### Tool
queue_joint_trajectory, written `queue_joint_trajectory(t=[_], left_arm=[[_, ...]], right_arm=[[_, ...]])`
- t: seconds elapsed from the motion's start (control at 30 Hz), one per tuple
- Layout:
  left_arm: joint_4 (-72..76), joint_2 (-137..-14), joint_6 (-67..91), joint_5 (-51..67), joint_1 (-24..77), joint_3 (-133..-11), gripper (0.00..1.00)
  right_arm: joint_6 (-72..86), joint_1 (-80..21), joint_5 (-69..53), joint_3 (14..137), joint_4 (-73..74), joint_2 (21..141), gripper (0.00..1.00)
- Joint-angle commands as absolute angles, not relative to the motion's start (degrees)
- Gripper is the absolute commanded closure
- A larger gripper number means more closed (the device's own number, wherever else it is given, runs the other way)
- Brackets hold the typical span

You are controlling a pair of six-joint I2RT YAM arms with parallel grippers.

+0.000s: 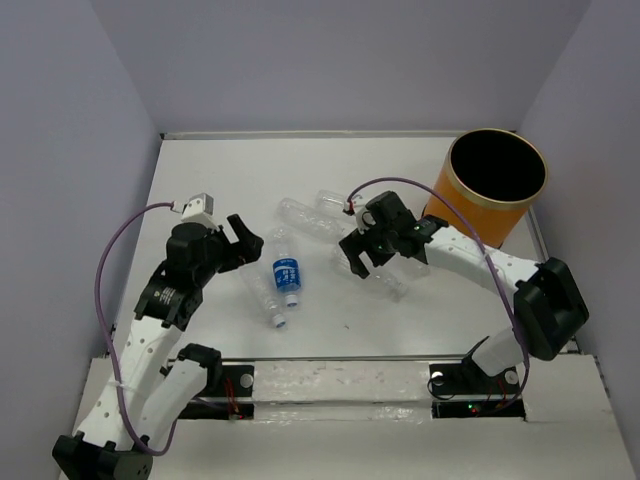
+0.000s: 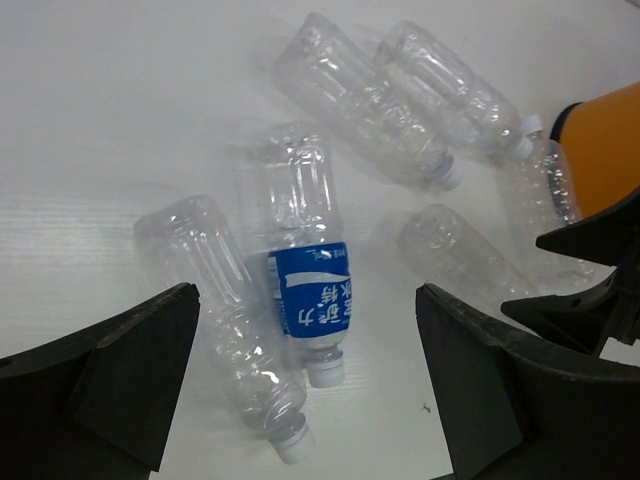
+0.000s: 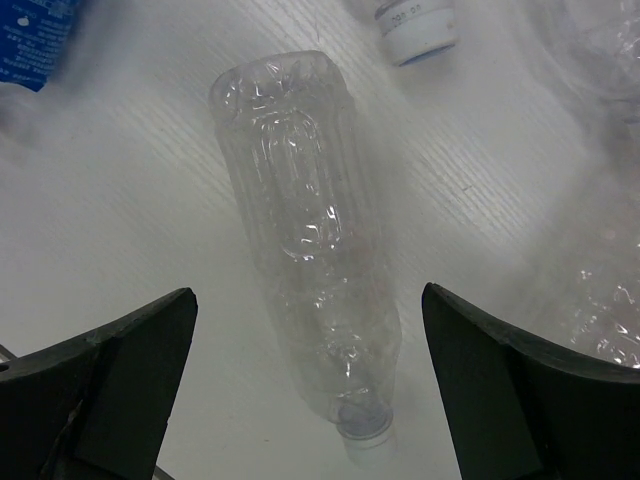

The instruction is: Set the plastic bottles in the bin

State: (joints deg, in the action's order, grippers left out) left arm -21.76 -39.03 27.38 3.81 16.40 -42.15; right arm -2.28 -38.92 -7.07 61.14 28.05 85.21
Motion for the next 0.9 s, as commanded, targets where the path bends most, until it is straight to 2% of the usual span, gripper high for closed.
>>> queue_joint_trajectory(t=[0.0, 0.23, 0.33, 0.37, 0.47, 0.5, 0.63, 0.7, 0.87], left_arm=[[-29.1, -39.9, 30.5, -1.9, 16.3, -42.9, 0.01], [-31.6, -44.1, 33.3, -4.0, 16.3, -41.4, 0.01], [-33.0, -46.7, 34.2, -5.8, 16.3, -41.7, 0.01], [-33.0, -47.3, 34.5, -5.8, 16.3, -41.7, 0.01], [-32.4, -50.0, 35.1, -6.0, 16.3, -41.0, 0.01], [-32.2, -50.8, 35.5, -6.1, 16.3, -41.0, 0.01], [-28.8, -54.7, 37.5, -3.9, 16.3, -38.8, 0.01], [-27.2, -56.5, 38.2, -3.1, 16.3, -38.1, 0.01], [-24.8, -61.4, 39.4, -3.7, 16.3, -37.5, 0.01]], right_arm=[[-5.6, -40.5, -6.3, 64.8, 27.1, 89.5, 0.00], [-6.4, -42.3, -6.5, 67.7, 23.1, 97.1, 0.00], [-6.2, -44.3, -6.4, 67.9, 21.2, 100.4, 0.04], [-6.1, -44.3, -6.1, 67.9, 21.0, 101.0, 0.10], [-4.4, -44.8, -4.4, 66.7, 19.4, 101.2, 0.19], [-3.7, -45.4, -5.2, 66.1, 18.8, 100.4, 0.31], [-1.2, -46.0, -5.5, 63.9, 17.4, 94.3, 0.54], [-0.3, -46.0, -5.7, 63.4, 17.5, 88.8, 0.58], [2.9, -46.0, -2.4, 66.7, 17.5, 77.0, 0.59]])
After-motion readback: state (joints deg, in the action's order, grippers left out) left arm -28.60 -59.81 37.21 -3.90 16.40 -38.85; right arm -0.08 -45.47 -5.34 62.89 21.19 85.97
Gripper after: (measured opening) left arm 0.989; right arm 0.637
